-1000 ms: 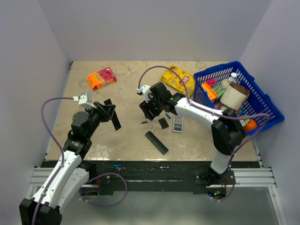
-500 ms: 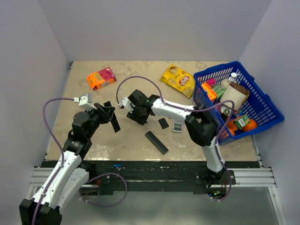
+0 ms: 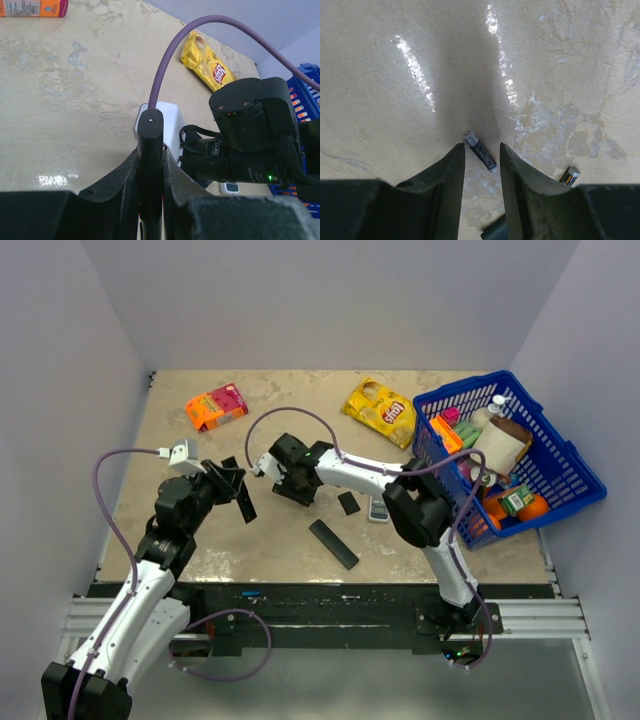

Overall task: Load the batteries into the remote control
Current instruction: Pick up the battery from the center of the board.

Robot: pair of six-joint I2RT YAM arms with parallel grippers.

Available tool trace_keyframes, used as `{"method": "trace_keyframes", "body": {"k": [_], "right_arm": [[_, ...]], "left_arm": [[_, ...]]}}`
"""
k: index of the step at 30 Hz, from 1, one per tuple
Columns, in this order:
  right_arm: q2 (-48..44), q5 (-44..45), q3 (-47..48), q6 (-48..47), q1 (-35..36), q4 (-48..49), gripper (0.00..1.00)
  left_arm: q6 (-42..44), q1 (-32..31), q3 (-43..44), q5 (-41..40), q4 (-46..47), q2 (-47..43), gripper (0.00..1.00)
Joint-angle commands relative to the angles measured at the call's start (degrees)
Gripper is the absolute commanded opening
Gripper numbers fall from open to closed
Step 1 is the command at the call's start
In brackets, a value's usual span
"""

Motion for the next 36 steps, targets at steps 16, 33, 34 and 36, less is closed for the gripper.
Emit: {"method": "trace_keyframes", "body": {"k": [16,33,34,36], "right_arm": [[2.9,-2.9,4.3,-1.9,0.3,-3.6,0.07],[-19.0,-3.1,-10.5,7.9,-3.1,12.6,0.01],[-20.3,-2.8,-11.3,9.9,-3.3,13.7,0.0],[-25.1,-2.5,-13.8,11.8,-3.7,17.0,0.0]], "left_arm": [[-0.3,0.2,1.4,0.9,3.2,1.7,0.0],[-9.8,0.3,-5.7,7.6,27.6,7.4,0.0],[-10.7,0.3,-6.9,7.9,29.9,8.0,0.0],[-12.8,0.3,-7.7,8.9,36.2,10.1,0.0]]}}
